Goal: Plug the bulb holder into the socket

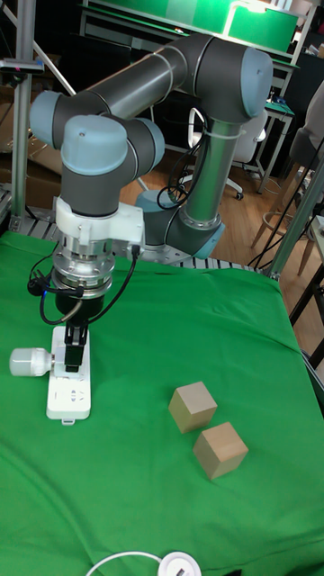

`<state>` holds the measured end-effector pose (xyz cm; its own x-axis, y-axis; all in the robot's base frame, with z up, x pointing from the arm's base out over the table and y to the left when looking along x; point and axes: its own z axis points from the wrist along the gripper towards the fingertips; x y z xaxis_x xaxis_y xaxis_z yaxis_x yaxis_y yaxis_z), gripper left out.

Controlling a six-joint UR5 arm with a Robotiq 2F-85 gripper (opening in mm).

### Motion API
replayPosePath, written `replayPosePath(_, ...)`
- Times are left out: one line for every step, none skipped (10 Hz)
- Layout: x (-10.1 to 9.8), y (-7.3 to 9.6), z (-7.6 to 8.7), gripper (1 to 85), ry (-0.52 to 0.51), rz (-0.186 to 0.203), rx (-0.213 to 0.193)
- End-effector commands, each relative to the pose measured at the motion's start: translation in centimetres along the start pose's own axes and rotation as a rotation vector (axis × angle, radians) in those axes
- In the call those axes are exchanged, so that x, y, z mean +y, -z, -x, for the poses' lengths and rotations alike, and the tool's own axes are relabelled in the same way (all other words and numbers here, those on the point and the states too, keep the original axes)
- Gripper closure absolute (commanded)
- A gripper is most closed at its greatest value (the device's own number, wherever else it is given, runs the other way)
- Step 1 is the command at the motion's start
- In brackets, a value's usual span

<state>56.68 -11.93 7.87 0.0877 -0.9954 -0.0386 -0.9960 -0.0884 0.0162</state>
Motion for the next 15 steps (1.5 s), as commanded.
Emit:
replayPosePath(-0.4, 1.0, 0.0, 27.7, 0.000, -0.005, 0.003)
replayPosePath(-0.4, 1.8, 0.0, 27.7, -0.006, -0.001, 0.009)
replayPosePath(-0.6, 2.9, -0.4, 27.7, -0.038, -0.015, 0.025)
replayPosePath(0.0, 4.0, -1.3, 28.0, -0.101, -0.016, 0.056)
replayPosePath(1.0, 4.8, -1.7, 31.0, -0.182, -0.013, 0.077)
replayPosePath(2.0, 5.5, -0.6, 34.3, -0.292, -0.007, 0.045)
replayPosePath(2.4, 6.4, -0.2, 46.7, -0.432, -0.033, 0.031)
replayPosePath(2.5, 7.1, -0.1, 50.7, -0.591, -0.061, 0.028)
replayPosePath(3.0, 7.6, 0.4, 85.0, -0.810, -0.059, 0.031)
replayPosePath(3.1, 7.9, 0.6, 84.3, -1.039, -0.064, 0.046)
replayPosePath(2.4, 8.1, 0.9, 84.3, -1.263, -0.095, 0.052)
replayPosePath(1.3, 8.3, 1.1, 84.3, -1.437, -0.138, 0.037)
replayPosePath(0.5, 8.2, 2.1, 84.3, -1.536, -0.137, -0.005)
replayPosePath(-0.4, 7.9, 2.8, 84.3, -1.586, -0.148, -0.038)
replayPosePath(-1.2, 7.6, 3.6, 84.3, -1.641, -0.147, -0.067)
